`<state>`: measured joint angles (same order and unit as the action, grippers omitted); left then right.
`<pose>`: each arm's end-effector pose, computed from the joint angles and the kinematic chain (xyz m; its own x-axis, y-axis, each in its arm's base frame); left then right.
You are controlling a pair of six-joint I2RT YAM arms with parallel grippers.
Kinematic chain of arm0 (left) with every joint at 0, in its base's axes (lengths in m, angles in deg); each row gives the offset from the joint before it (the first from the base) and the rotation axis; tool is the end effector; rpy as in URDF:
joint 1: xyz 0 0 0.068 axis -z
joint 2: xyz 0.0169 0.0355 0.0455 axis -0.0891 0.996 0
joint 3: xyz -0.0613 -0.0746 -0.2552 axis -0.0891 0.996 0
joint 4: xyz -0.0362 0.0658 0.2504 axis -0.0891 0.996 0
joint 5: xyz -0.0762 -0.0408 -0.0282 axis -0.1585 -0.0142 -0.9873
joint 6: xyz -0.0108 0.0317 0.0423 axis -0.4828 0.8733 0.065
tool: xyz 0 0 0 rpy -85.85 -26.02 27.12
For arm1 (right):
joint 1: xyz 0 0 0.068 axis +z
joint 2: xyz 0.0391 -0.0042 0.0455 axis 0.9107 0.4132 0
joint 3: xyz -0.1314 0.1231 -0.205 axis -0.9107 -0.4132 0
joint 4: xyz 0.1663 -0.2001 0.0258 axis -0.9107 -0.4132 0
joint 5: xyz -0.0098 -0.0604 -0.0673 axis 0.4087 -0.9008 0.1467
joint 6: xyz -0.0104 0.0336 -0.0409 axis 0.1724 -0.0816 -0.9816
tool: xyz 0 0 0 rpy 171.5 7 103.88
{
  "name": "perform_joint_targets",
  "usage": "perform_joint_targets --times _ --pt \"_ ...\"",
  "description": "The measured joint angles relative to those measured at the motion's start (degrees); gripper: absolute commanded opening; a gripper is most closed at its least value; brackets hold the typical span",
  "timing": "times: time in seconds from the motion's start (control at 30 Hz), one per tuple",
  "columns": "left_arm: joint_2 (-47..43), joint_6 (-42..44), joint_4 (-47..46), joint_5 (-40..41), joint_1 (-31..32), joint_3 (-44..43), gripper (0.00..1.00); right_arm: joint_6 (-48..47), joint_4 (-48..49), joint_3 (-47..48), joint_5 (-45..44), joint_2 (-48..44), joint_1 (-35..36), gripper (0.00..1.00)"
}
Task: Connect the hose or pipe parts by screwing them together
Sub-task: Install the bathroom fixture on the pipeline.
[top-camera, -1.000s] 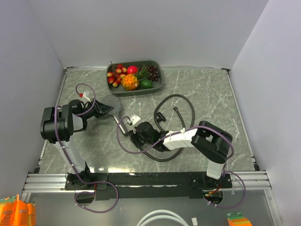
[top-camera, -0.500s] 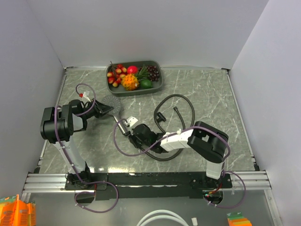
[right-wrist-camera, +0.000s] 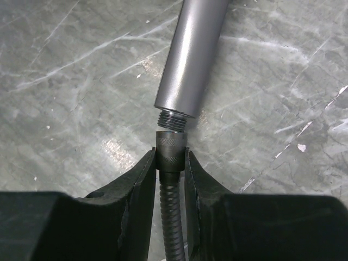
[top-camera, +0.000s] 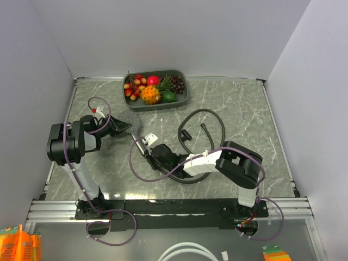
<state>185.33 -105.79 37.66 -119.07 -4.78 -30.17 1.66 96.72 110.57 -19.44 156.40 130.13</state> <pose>0.3321 0.0289 0.1111 -0.7187 -0.5932 -0.3629 0.1184 0.4098 -0.9044 0.1691 0.3374 0.1504 -0.3839 -0.3265 -0.8637 -0.7384 0.6702 0.0748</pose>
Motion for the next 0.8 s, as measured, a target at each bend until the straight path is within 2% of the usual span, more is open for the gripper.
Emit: perform_joint_targets --times 0.8 --pt "0.0 0.0 0.2 0.6 -0.1 0.0 0.01 2.1 -0.2 0.9 -0.5 1.8 0.1 0.18"
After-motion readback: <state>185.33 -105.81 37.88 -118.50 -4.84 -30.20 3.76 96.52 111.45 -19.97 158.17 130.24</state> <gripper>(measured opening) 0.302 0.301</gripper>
